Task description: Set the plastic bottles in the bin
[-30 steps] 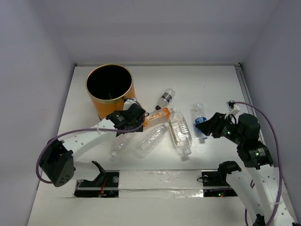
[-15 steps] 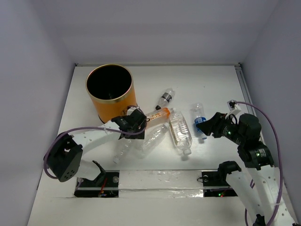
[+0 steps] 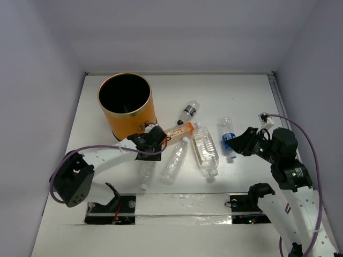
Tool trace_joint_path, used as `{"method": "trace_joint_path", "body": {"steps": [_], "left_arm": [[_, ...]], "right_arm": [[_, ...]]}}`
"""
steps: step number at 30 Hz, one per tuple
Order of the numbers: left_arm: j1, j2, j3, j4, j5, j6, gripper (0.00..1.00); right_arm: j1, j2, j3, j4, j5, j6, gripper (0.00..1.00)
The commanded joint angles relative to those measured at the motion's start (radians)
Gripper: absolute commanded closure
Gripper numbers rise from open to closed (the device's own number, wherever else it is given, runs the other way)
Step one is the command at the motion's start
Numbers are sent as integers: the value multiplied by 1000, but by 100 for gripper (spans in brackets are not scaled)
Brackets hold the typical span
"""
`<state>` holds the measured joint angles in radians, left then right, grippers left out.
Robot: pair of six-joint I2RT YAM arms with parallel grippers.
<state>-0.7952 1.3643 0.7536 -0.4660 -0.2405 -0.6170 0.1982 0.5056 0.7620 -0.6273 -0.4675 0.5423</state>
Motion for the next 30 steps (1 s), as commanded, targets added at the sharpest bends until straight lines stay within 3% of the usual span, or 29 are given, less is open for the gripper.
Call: {"method": "trace_joint_path", "body": {"steps": [1, 4, 6, 11, 15, 18, 22, 25, 30], "left_arm": [[-13, -70, 81, -69, -28, -7, 72], [-22, -139, 163, -144, -37, -16, 73], [-22, -189, 247, -206, -43, -20, 74], [-33, -278, 458, -214, -48, 6, 76], [-33, -266, 730, -195, -94, 65, 76], [-24, -208, 927, -163, -170, 149, 74], [82, -105, 1118, -108, -226, 278, 73], [201, -44, 1181, -25, -220, 351, 72], [342, 5, 1164, 110, -262, 405, 72]], "right_arm": [[6, 16, 7, 31, -48, 16, 72], [15, 28, 0, 32, -52, 24, 82], [29, 43, -7, 43, -56, 36, 82], [125, 103, -13, 86, -25, 70, 77], [274, 174, 20, 120, 61, 114, 72], [399, 253, 57, 135, 142, 148, 56], [538, 359, 94, 164, 266, 194, 25], [593, 433, 103, 179, 347, 238, 12], [648, 583, 140, 216, 408, 286, 4]]}}
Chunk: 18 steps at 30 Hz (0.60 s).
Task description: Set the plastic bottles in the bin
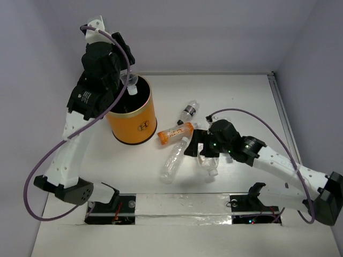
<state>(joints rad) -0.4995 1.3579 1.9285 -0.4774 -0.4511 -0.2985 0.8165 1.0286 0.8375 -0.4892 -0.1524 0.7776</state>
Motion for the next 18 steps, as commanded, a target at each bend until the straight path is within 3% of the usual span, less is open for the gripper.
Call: {"method": "trace_joint_path", "body": {"steps": [1, 6, 12, 15, 16, 18], "left_arm": [[71, 9, -31, 144, -76, 102, 71], [156, -40, -203, 347, -121, 140, 70], [210, -43, -335, 434, -63, 116, 66], [210, -63, -407, 457, -14, 95, 49], [210, -69, -443, 459, -6, 81, 37], [210, -91, -480, 459, 23, 70, 21]], "right_arm": [[56, 83, 78, 83, 111, 57, 2], [111, 237, 155, 86, 194, 106, 0], [112, 326, 137, 133, 266, 163, 0], [112, 375, 147, 117, 306, 176, 0], [112, 384, 147, 120, 316, 181, 0], [112, 407, 140, 130, 324, 199, 0]]}}
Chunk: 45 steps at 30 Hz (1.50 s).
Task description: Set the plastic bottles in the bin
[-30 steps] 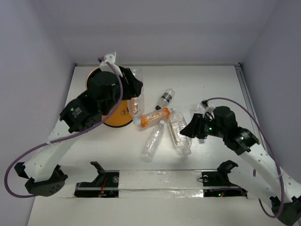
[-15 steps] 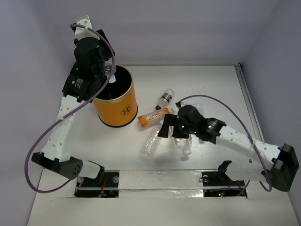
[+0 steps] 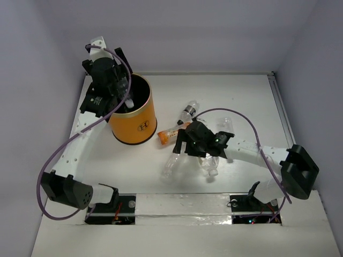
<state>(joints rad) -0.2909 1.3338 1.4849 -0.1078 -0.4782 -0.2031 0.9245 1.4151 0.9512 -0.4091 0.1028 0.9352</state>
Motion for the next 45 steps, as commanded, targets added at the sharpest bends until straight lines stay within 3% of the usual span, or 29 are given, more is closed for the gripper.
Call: {"method": "trace_joint_path", "body": {"steps": [1, 3, 5, 11, 15, 20, 24, 27, 31, 35, 39, 45], "left_arm": [[1, -74, -46, 86, 65, -28, 16], [1, -102, -55, 66, 108, -48, 9], [1, -119, -55, 36, 157, -71, 9], [-11, -220, -104, -18, 282, -127, 13], [-105, -278, -146, -79, 314, -142, 14], [-220, -359, -247, -154, 331, -124, 15], [-240, -427, -336, -205, 363, -153, 15], [-240, -482, -373, -237, 352, -170, 16], [-240, -524, -315, -305, 332, -177, 17], [-240, -545, -232, -360, 339, -209, 21], [-240, -562, -173, -385, 329, -240, 28], [-240, -559, -60, -457, 263, -282, 37]], "right_arm": [[4, 30, 27, 56, 72, 43, 0], [4, 71, 43, 53, 86, 42, 0], [4, 102, 52, 55, 84, 40, 0], [4, 201, 67, 125, 31, 40, 0], [4, 249, 69, 147, 17, 43, 0], [13, 216, 18, 170, 15, 65, 27], [23, 137, 4, 133, 23, 51, 42], [50, 23, 20, 67, 41, 45, 45], [62, -158, 86, -22, 99, 14, 45], [62, -191, 308, -89, 213, -113, 45], [62, 3, 698, -135, 279, -275, 45], [62, 270, 1124, -106, 298, -384, 45]]}}
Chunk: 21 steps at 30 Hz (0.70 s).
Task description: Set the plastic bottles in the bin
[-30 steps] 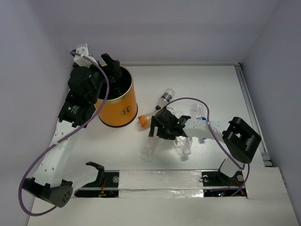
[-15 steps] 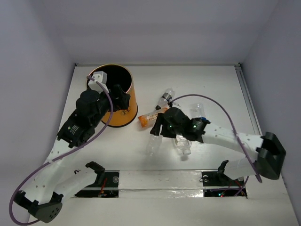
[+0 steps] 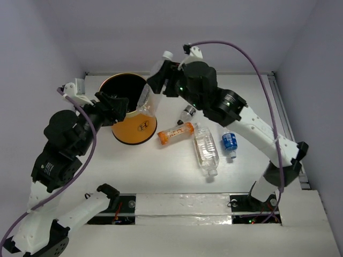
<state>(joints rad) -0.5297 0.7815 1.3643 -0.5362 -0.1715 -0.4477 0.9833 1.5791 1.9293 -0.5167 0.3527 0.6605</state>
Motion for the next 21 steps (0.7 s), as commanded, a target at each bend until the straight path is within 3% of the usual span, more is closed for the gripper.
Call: {"method": "trace_joint_path", "body": {"steps": [1, 2, 6, 9, 11, 21], "left_arm": [[-1, -10, 70, -31, -40, -39, 39], [-1, -16, 74, -36, -39, -40, 40], [-1, -30, 105, -96, -54, -43, 44], [-1, -50, 108, -111, -56, -33, 48], [-1, -51, 101, -113, -37, -16, 51], [-1, -16, 48, -12, 82, -6, 56]], "right_arm": [[3, 148, 207, 0, 51, -117, 45], [3, 227, 323, 0, 57, -122, 45], [-18, 396, 525, -2, 68, -116, 45], [-18, 466, 545, 29, 74, -114, 41], [-18, 487, 548, 37, 81, -133, 28], [-60, 512, 568, 49, 83, -162, 16]]}}
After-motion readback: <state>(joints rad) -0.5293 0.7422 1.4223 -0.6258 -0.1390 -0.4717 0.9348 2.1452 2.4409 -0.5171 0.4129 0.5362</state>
